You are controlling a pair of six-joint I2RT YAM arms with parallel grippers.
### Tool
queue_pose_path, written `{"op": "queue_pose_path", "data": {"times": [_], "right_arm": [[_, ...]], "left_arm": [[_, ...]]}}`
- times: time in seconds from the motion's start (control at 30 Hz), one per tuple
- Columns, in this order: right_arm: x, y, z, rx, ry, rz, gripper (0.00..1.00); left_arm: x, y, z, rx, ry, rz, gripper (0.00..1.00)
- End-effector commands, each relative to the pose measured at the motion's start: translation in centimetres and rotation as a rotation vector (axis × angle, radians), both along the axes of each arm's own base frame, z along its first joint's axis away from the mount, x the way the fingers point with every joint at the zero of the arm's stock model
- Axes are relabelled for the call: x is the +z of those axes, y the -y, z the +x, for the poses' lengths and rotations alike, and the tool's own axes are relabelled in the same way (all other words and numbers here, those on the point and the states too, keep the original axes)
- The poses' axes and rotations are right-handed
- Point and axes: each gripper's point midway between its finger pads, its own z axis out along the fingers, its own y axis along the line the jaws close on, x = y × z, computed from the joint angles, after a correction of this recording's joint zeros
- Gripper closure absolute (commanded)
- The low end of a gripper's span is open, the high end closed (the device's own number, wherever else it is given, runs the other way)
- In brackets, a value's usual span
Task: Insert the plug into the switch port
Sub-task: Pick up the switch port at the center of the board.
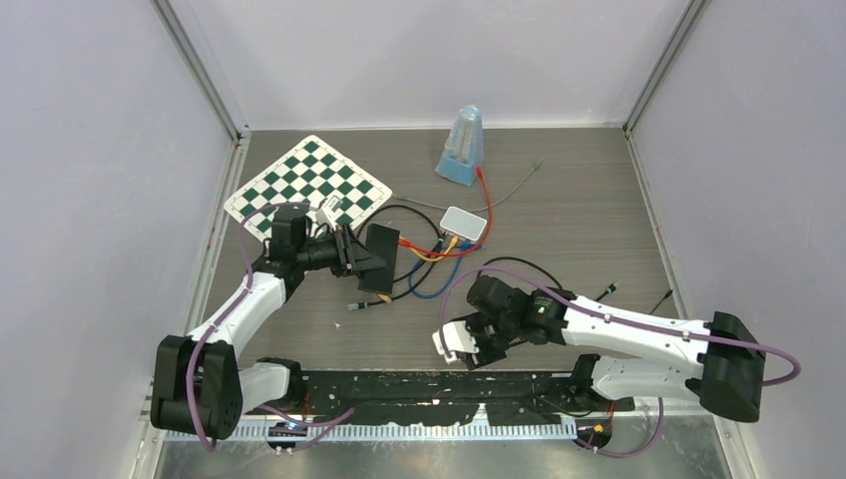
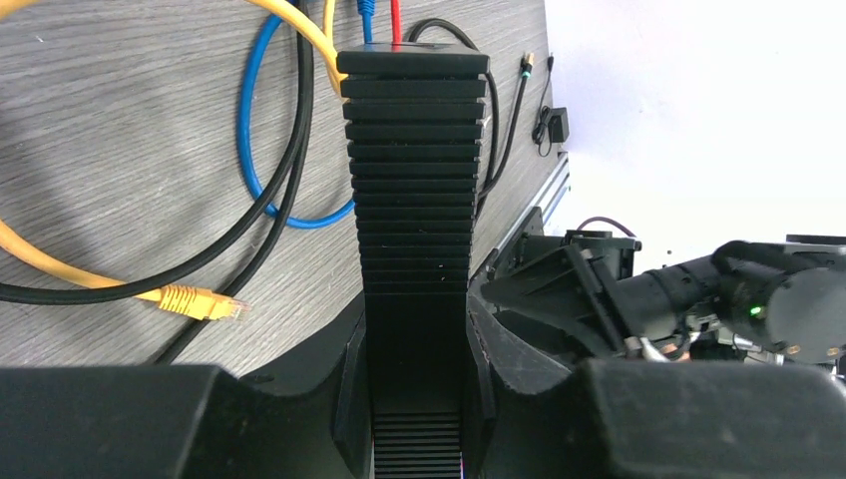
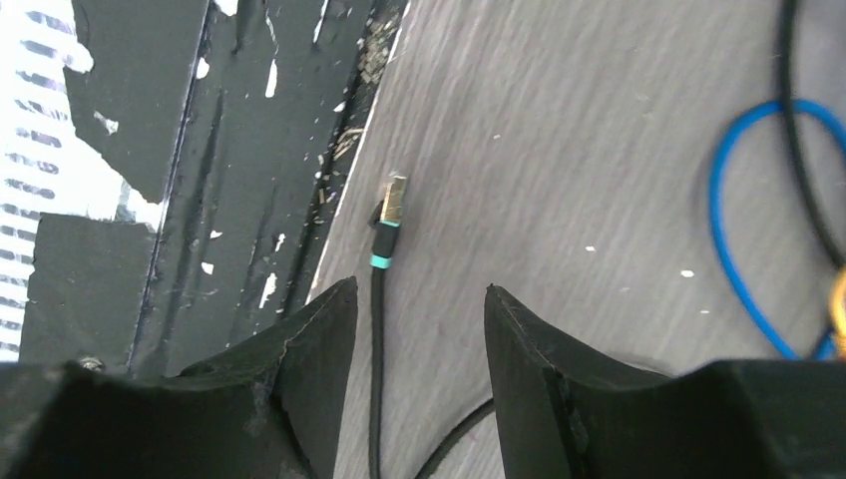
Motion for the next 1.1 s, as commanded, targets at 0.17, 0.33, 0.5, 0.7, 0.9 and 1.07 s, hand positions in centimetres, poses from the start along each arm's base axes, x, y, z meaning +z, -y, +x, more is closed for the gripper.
{"op": "queue_pose_path", "data": {"times": [0.17, 0.33, 0.5, 0.7, 0.9, 1.07], "right_arm": [[-3.7, -0.8, 0.9, -0.036, 0.065, -0.101, 0.49], [-5.2, -1.3, 0.8, -0.048, 0.043, -0.136, 0.49], [-6.4, -1.0, 0.2, -0.074, -0.001, -0.177, 0.5], [-7.7, -0.6, -0.5, -0.089, -0.03, -0.22, 0.55], [-6.9, -0.9, 0.2, -0.113, -0.017, -0.194, 0.88], [-2.6, -2.3, 2.5, -0.233, -0.095, -0.025, 0.95]], "left_arm": [[2.3, 0.3, 0.3, -0.024, 0.077, -0.045, 1.0], [2.2, 0.0, 0.1, -0.031, 0.057, -0.031, 1.0], [2.0, -0.8, 0.1, -0.018, 0.061, -0.007, 1.0], [2.0, -0.8, 0.4, -0.02, 0.061, -0.01, 1.0], [2.1, -0.8, 0.1, -0.044, 0.118, -0.002, 1.0], [2.4, -0.6, 0.1, -0.068, 0.172, -0.014, 1.0]]}}
